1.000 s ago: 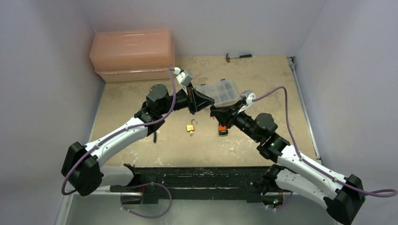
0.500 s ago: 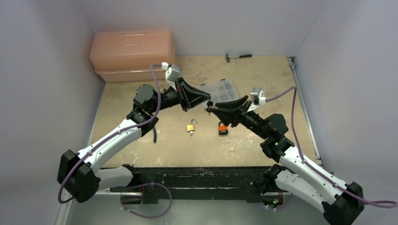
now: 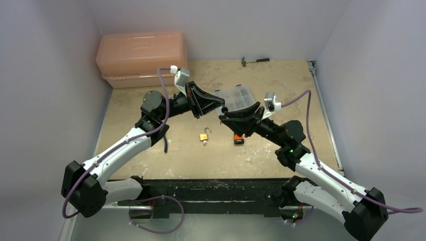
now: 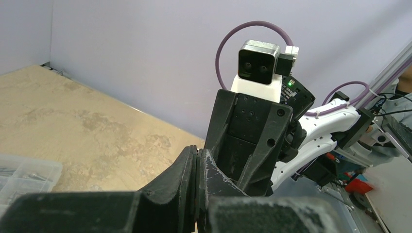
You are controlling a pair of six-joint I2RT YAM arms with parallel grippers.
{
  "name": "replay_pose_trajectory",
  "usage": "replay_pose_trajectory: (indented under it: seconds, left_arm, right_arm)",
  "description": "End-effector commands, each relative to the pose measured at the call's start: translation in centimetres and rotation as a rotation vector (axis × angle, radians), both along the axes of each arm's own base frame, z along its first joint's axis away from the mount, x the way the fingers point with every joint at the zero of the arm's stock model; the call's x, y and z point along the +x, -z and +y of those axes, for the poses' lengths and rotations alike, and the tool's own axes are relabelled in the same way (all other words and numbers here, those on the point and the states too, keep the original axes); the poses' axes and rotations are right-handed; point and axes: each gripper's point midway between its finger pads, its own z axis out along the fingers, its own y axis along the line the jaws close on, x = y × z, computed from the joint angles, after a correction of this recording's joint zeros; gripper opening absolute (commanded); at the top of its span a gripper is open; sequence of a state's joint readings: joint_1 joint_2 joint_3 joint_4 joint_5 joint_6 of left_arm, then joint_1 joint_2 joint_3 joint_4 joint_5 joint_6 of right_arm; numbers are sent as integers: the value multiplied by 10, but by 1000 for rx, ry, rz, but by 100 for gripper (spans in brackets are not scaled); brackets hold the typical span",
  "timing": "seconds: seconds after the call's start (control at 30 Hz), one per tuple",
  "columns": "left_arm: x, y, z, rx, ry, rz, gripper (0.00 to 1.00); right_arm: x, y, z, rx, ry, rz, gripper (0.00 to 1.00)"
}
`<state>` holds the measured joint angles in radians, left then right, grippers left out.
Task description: Unlock with the key
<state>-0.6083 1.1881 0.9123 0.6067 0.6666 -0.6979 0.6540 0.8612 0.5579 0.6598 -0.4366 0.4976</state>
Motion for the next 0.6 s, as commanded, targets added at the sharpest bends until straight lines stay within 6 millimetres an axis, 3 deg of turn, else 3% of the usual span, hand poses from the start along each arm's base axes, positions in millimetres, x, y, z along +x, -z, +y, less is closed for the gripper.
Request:
replay_pose_trajectory:
  seconds: [0.0, 0.57]
  left_arm:
    - [-6, -16, 6, -42, 7, -47, 0]
    - [-2, -11, 5, -31, -4, -37, 0]
  right_arm:
    - [-7, -36, -2, 74, -24, -81, 41]
    - [-2, -47, 4, 120, -45, -66, 40]
